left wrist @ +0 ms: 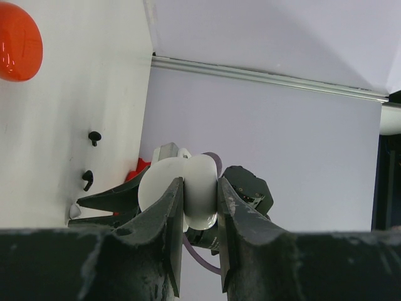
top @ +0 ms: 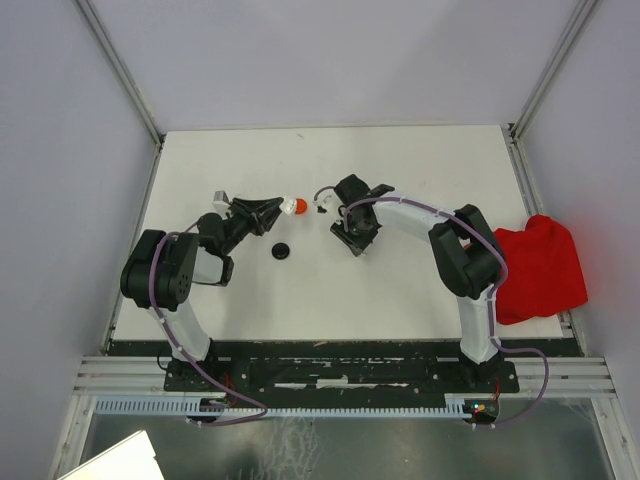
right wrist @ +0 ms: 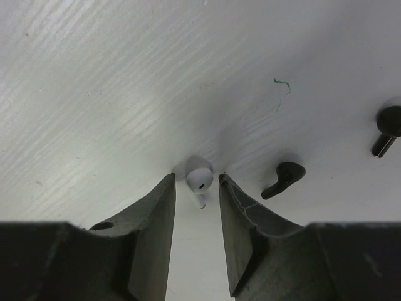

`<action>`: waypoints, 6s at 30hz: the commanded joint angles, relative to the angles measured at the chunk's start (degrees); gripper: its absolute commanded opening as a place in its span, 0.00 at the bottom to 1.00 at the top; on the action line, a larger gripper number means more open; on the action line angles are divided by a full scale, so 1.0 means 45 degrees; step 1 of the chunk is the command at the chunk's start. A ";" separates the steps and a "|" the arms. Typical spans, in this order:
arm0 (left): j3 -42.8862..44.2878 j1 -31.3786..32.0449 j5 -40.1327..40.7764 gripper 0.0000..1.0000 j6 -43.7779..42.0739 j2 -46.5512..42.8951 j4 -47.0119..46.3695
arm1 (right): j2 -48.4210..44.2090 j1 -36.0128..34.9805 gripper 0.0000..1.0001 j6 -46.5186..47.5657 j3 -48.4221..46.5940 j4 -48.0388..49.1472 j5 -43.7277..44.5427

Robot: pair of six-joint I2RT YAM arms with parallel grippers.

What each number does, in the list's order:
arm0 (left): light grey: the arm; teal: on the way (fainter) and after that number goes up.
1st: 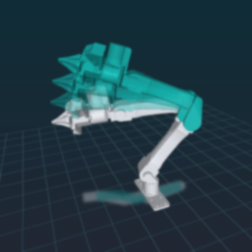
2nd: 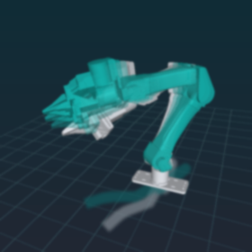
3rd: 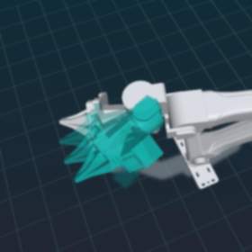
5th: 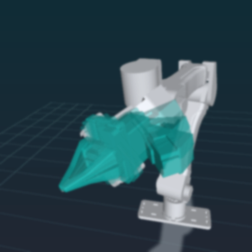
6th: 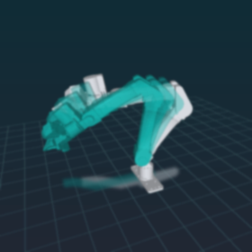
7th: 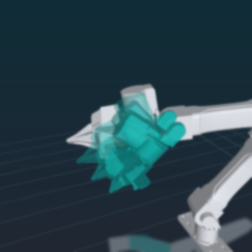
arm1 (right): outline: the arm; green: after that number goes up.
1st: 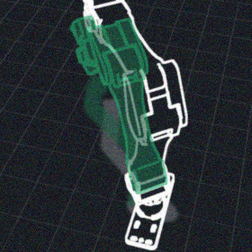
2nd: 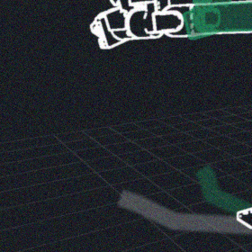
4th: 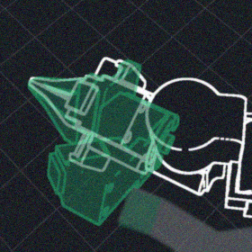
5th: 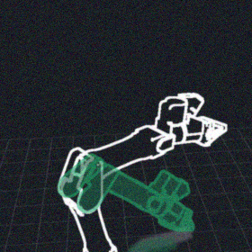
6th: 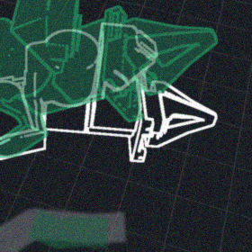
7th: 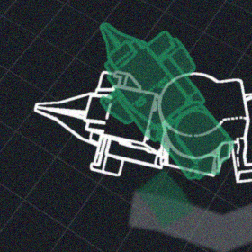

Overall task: Insert the wireless bluetooth earbuds into the charging case
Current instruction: Pick up the earbud from the center of the board, then place the earbud in the charging case.

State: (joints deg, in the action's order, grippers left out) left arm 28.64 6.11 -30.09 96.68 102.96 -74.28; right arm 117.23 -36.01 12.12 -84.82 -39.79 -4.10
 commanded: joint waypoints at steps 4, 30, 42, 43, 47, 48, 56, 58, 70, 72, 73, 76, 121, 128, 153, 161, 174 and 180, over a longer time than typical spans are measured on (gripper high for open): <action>-0.0078 -0.0099 -0.0071 0.03 -0.0238 -0.0171 -0.0929 | 0.0257 -0.0047 0.39 0.0160 -0.0675 -0.0038 -0.0101; -0.0135 -0.0111 -0.0071 0.03 -0.0236 -0.0135 -0.0954 | -0.0821 0.0107 0.07 -0.0352 -0.0472 0.0790 0.0187; 0.0012 0.0250 -0.0074 0.03 -0.0183 -0.0087 -0.0897 | -0.6983 0.0854 0.04 -0.3094 0.5513 1.1309 -0.0982; 0.0076 0.0347 -0.0045 0.03 -0.0163 -0.0055 -0.0896 | -0.7308 0.0885 0.04 -0.3432 0.6046 1.2320 -0.1049; 0.0334 0.0918 0.0125 0.03 0.0074 0.0229 -0.1139 | -0.8020 0.0948 0.03 -0.4950 0.8041 1.7051 -0.1366; 0.0415 0.1070 0.0165 0.03 0.0095 0.0341 -0.1251 | -0.8023 0.0958 0.02 -0.5226 0.8575 1.8052 -0.1400; 0.1056 0.2313 0.0534 0.03 0.1197 0.1283 -0.2347 | -0.6458 0.0953 0.01 -0.6664 1.0621 2.5519 -0.2388; 0.1160 0.2549 0.0634 0.03 0.1207 0.1315 -0.2341 | -0.5947 0.0953 0.01 -0.6910 1.0817 2.6812 -0.2512; 0.1926 0.3442 0.1157 0.03 0.1450 0.1703 -0.2486 | -0.5244 0.0956 0.01 -0.7265 1.0806 2.7223 -0.2983; 0.2072 0.3548 0.1226 0.03 0.1495 0.1758 -0.2530 | -0.5185 0.0962 0.01 -0.7345 1.0790 2.7226 -0.2976; 0.2150 0.3580 0.1252 0.03 0.1512 0.1763 -0.2523 | -0.5149 0.0960 0.01 -0.7381 1.0785 2.7224 -0.2961; 0.2315 0.3618 0.1312 0.03 0.1537 0.1750 -0.2533 | -0.5044 0.0962 0.01 -0.7622 1.0773 2.7216 -0.2929; 0.2688 0.3903 0.0964 0.03 0.1055 0.0725 -0.2076 | -0.4310 0.0954 0.01 -0.7841 1.0608 2.7202 -0.2864; 0.2658 0.3938 0.0980 0.03 0.1038 0.0661 -0.2082 | -0.4313 0.0958 0.01 -0.7803 1.0626 2.7202 -0.2859; 0.2657 0.3943 0.1247 0.03 0.0985 0.0545 -0.1911 | -0.4723 0.0964 0.09 -0.7283 1.0928 2.6508 -0.2828; 0.2619 0.3953 0.1309 0.03 0.0475 0.0501 -0.1314 | -0.5630 0.0953 0.50 -0.7207 1.1109 2.6796 -0.2627; 0.2614 0.3882 0.1277 0.03 -0.0540 0.0963 -0.0557 | -1.0223 0.1014 0.66 -0.5524 0.8737 1.4230 0.1918; 0.2865 0.3896 0.1171 0.03 -0.1587 0.0562 0.0981 | -0.9342 0.1051 0.72 -0.4855 0.5341 0.7080 0.3229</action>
State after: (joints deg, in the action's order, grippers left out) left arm 39.44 23.59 -24.97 95.90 107.85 -73.34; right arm 73.03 -31.64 -13.19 -52.69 19.70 4.64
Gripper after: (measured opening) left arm 0.307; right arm 0.711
